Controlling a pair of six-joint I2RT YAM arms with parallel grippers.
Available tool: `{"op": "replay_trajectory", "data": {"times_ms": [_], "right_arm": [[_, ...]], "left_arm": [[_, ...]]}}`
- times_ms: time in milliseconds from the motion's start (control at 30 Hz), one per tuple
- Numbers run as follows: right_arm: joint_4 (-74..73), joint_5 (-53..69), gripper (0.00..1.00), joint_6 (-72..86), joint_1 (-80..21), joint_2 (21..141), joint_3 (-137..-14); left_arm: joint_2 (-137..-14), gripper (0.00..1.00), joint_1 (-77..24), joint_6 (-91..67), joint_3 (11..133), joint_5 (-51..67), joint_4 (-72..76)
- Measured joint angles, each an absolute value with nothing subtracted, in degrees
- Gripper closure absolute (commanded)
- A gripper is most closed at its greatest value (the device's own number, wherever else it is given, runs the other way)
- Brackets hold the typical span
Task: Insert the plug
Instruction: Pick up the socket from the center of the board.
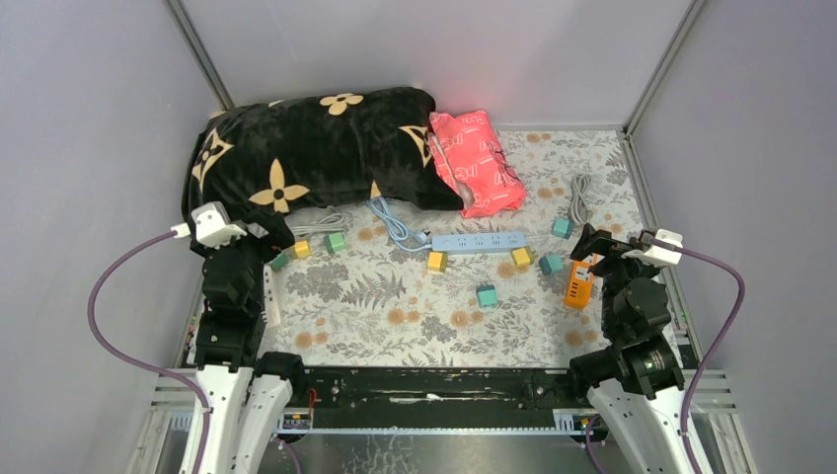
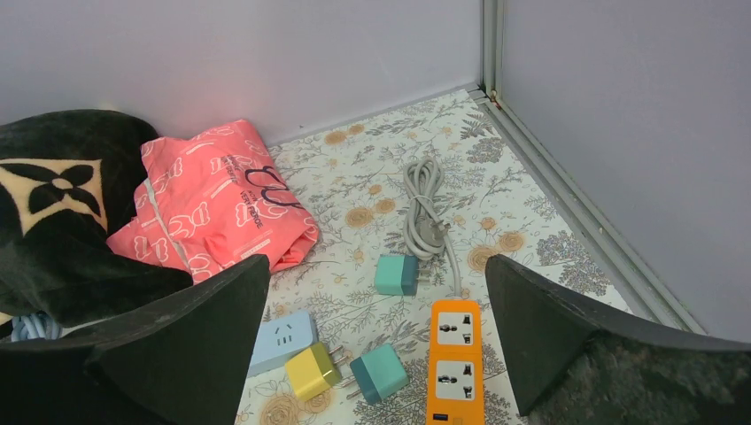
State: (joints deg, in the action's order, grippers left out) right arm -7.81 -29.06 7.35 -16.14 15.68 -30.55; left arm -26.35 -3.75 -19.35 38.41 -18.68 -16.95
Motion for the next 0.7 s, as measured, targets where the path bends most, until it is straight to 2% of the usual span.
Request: {"op": "replay_trajectory", "data": {"times_ms": [700], "right_arm": [[-7.8, -27.6, 0.01, 7.3, -16.4, 15.1, -30.1]], "left_arm": [[-35.2, 0.00, -3.7, -23.0, 39.3, -24.0, -21.1]]}}
